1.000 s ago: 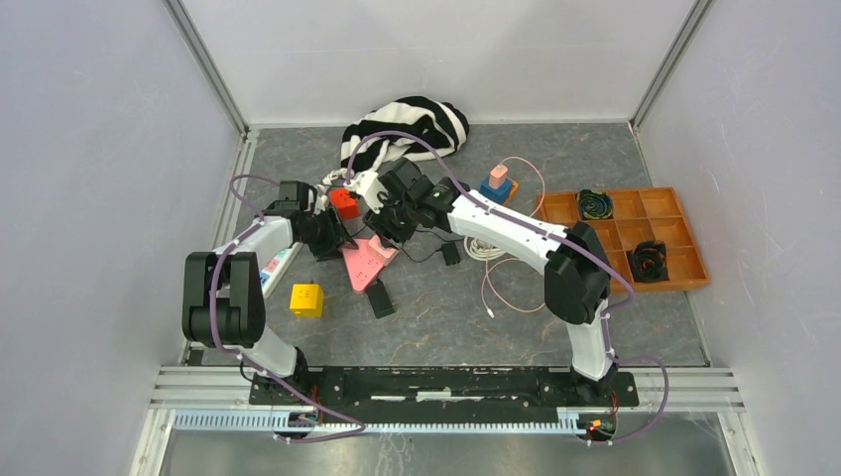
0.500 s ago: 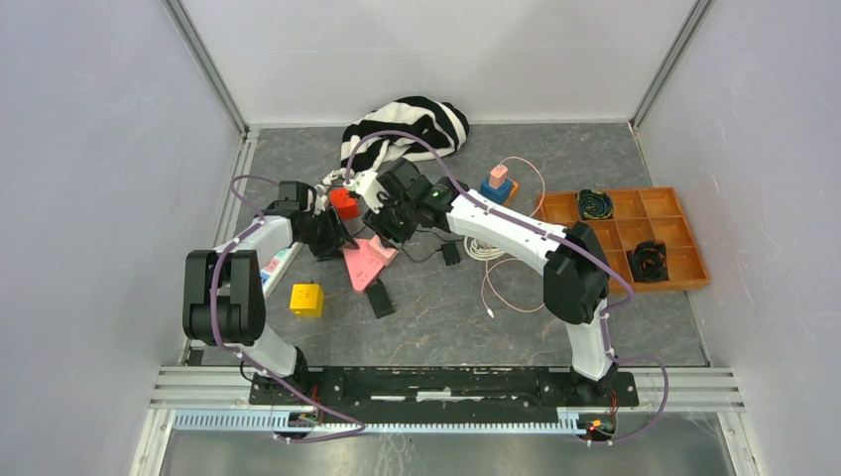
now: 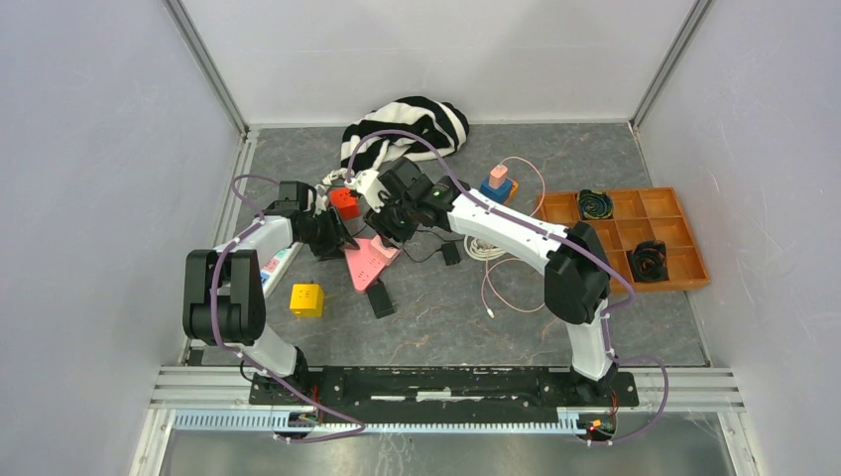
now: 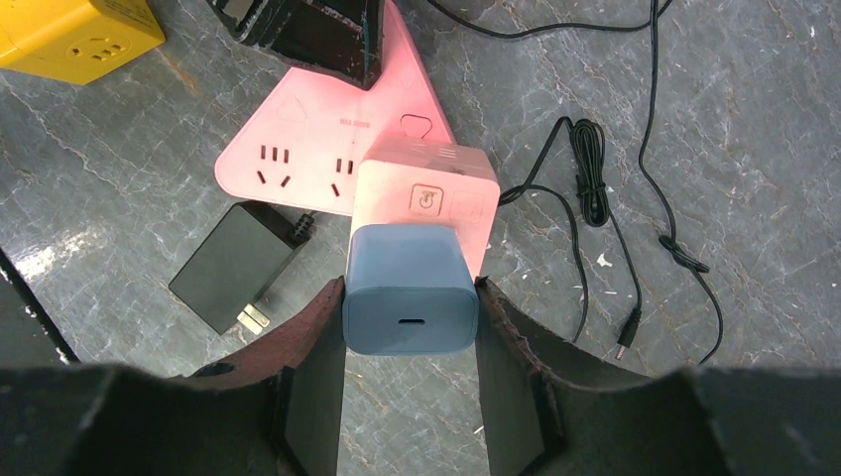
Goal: Insert the plug
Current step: Insert the plug into the socket.
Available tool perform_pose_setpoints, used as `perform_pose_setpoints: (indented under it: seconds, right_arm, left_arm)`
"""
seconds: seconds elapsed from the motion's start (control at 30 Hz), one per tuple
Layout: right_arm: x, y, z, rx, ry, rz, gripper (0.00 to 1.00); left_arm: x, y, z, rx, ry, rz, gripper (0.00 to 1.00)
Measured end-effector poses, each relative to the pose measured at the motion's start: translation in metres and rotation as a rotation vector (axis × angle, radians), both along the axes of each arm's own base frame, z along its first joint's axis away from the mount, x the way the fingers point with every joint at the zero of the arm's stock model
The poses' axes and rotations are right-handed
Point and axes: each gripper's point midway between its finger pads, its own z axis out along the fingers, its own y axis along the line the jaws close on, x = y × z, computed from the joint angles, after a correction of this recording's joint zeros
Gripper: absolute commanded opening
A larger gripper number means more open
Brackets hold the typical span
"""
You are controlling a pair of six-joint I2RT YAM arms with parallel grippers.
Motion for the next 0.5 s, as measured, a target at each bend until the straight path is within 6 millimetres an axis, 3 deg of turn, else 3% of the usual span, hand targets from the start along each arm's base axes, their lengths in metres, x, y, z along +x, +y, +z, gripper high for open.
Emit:
perform_pose_setpoints:
  seconds: [0.37,0.5]
  right_arm:
    - [-0.002,0.000,0.023,0.045,-0.016,-0.007,0.29]
    - [-0.003,-0.003,0.019,0.037,-0.012,-0.009,0.29]
  left_arm:
    - [-0.001,-0.003,0.001,-0.014,0.001,-0.008,0.52]
    - [-0.001,-0.003,0.001,-0.014,0.001,-0.008,0.52]
